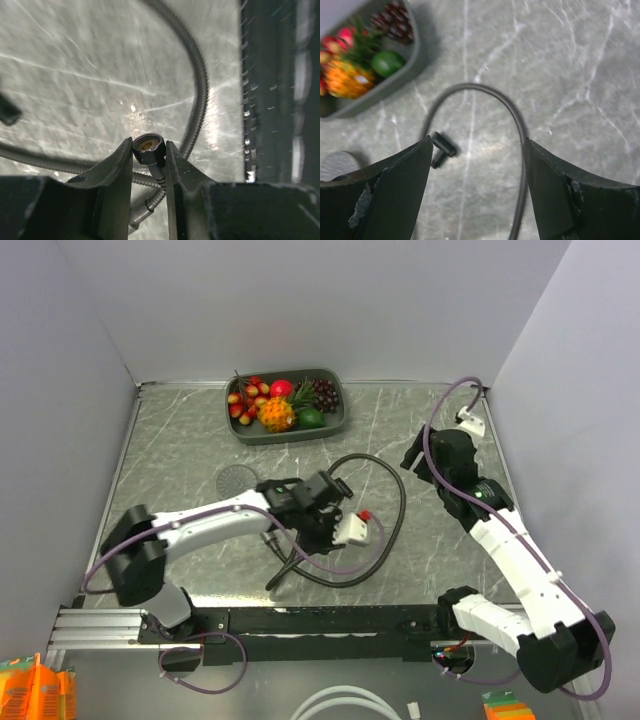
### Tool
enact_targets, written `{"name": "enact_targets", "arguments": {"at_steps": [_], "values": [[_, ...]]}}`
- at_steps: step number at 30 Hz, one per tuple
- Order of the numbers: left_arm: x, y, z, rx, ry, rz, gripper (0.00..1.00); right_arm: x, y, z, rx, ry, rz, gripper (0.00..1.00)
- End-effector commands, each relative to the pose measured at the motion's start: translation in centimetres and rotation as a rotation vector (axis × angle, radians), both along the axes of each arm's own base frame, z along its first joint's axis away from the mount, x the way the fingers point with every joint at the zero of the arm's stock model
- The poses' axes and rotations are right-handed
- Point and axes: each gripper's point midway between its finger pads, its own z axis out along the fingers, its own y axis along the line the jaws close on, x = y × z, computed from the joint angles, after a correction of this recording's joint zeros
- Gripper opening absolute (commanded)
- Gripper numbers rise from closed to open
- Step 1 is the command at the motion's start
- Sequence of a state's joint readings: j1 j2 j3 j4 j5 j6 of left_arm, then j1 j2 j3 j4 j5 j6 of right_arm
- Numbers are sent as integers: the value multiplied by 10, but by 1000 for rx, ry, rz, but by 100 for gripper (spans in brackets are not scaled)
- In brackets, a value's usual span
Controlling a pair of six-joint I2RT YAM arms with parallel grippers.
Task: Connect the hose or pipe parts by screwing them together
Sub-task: Pick up the pipeline from the center of the board.
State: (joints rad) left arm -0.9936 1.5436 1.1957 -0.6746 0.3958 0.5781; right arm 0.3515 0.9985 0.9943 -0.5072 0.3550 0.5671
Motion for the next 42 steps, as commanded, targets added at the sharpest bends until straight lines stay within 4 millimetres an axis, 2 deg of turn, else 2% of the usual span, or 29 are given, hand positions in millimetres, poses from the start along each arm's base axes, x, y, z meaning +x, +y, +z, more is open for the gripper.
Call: {"name": "enact_targets", "arguments": {"at_steps": [1,2,3,4,5,7,8,9,11,13,15,16,17,18,19,21,22,27,30,32,33,36,42], "values": [[11,-7,-9,173,-130,11,1,-12,-11,-25,-47,87,-12,80],[26,-26,24,118,-154,14,1,-11,-11,-23,-39,71,-9,80],[33,-29,34,121,-142,9,1,-12,-11,-22,-32,62,-7,80],[50,-26,29,175,-141,28,1,-13,-11,-22,-25,61,-7,80],[68,-28,52,171,-201,27,1,-14,-10,-20,-22,61,-3,80],[107,-12,66,201,-276,82,1,-15,-10,-18,-18,65,-2,80],[124,-10,87,179,-338,83,1,-15,-10,-18,-19,65,-1,80],[141,1,96,208,-404,108,1,-17,-10,-14,-17,55,2,80],[158,15,118,206,-493,108,1,-19,-11,-13,-16,43,3,80],[159,26,133,187,-521,118,1,-21,-11,-11,-9,34,7,80],[149,41,114,246,-497,80,1,-23,-9,-11,6,35,14,80],[147,52,114,275,-520,72,1,-24,-8,-12,7,41,18,80],[141,61,95,325,-506,33,1,-24,-8,-10,13,37,17,80],[140,62,99,301,-530,37,1,-25,-8,-11,16,41,16,80],[134,65,85,313,-503,18,1,-26,-7,-11,18,39,17,80],[124,63,78,305,-481,-2,1,-28,-8,-9,25,30,18,80],[118,63,68,308,-456,-6,1,-29,-8,-8,25,29,20,80],[76,20,39,158,-340,8,1,-32,-6,-7,35,20,30,79],[49,-4,7,117,-249,8,1,-32,-7,-11,29,39,28,79],[43,-15,-16,102,-195,47,1,-34,-10,-10,23,41,17,79],[37,-17,-39,138,-150,43,1,-36,-11,-8,22,38,14,79],[31,-23,-75,190,-77,60,1,-41,-15,-5,16,24,6,80],[36,-43,-101,153,-82,64,2,-43,-16,-6,24,20,3,80]]}}
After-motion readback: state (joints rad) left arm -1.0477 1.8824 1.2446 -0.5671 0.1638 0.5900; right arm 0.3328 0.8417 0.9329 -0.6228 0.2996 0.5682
